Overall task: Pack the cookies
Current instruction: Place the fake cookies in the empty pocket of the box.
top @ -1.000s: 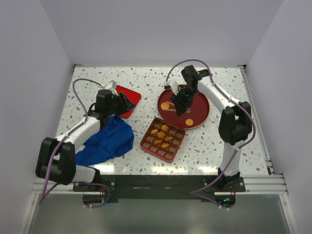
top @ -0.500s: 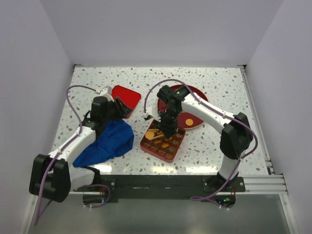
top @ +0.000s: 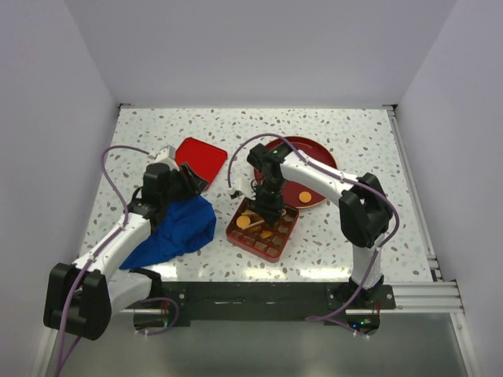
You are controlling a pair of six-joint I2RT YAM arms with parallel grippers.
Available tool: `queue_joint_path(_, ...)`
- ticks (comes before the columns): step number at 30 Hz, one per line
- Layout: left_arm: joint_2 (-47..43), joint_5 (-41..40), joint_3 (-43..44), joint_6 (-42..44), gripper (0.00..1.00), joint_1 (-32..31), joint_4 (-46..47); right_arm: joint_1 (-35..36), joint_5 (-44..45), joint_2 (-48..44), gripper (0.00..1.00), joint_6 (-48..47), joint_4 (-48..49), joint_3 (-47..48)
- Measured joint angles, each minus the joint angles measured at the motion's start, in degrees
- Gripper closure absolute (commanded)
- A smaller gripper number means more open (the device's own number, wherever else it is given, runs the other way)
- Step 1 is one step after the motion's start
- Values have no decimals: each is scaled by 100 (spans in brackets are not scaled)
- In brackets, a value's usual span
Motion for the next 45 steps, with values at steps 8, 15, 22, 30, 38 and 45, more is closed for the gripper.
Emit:
queue_joint_path(8, 0, 0, -2, 0, 49, 4, 0, 7, 48, 173, 60, 111, 28, 127)
queue_joint_path(15, 0, 2, -17, 0, 49, 37, 7, 7, 116, 271, 56, 164, 31, 234)
queue_joint_path(22, 0, 4, -68, 0, 49, 42, 0, 7, 114, 382, 60, 219, 48, 286)
queue_joint_path(30, 2, 144, -72, 2, 49, 79, 87, -42, -63, 376, 66, 267, -24, 570)
queue_joint_path(38, 507, 953, -70, -20, 48, 79, 890, -697, -280, 22, 67, 203, -210, 704)
queue_joint_path(45, 1587, 1373, 540, -55, 48, -155, 1078, -2100, 72, -330, 68, -461, -437, 651)
